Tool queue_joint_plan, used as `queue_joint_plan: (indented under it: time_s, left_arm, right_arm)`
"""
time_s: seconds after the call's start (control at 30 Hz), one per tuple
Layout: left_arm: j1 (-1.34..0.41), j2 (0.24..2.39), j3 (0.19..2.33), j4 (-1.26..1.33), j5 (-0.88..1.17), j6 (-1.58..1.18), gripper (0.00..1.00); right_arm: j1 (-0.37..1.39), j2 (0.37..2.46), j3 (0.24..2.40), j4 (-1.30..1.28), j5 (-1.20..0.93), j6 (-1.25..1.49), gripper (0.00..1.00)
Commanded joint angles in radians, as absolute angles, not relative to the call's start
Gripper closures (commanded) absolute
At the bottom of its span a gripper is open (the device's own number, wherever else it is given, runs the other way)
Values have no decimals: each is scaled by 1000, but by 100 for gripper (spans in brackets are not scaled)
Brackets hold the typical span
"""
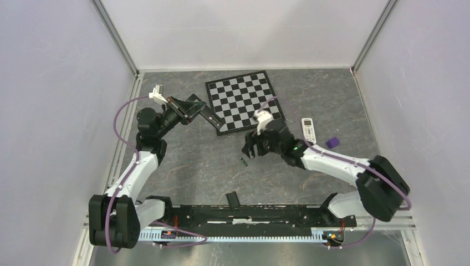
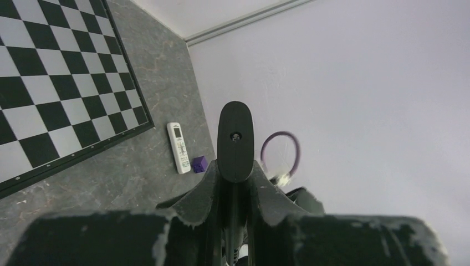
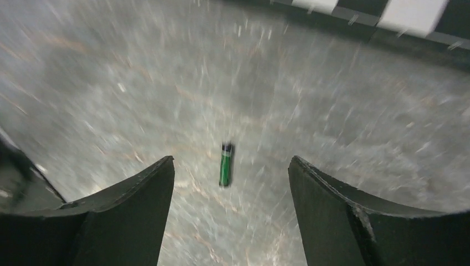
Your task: Load the batteries into the remote control
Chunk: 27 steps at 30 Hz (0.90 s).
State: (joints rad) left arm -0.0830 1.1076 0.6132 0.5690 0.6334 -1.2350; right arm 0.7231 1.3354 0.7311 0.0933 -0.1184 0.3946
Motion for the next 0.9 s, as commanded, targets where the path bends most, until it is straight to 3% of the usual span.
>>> queue_joint_plan:
  time_s: [0.0,0.17,0.87]
  left_arm:
    - [-55,1060,636,488,642,-1141,98]
    - [-37,1045,646,420,629,-1105,98]
    - [-21,1035,634,422,646,-1110,98]
  right_arm:
    - [876,1446,800,-57,138,213,18]
    - [963,1561,855,-101,219,180,22]
    - [956,1711,912,-105,147,269,76]
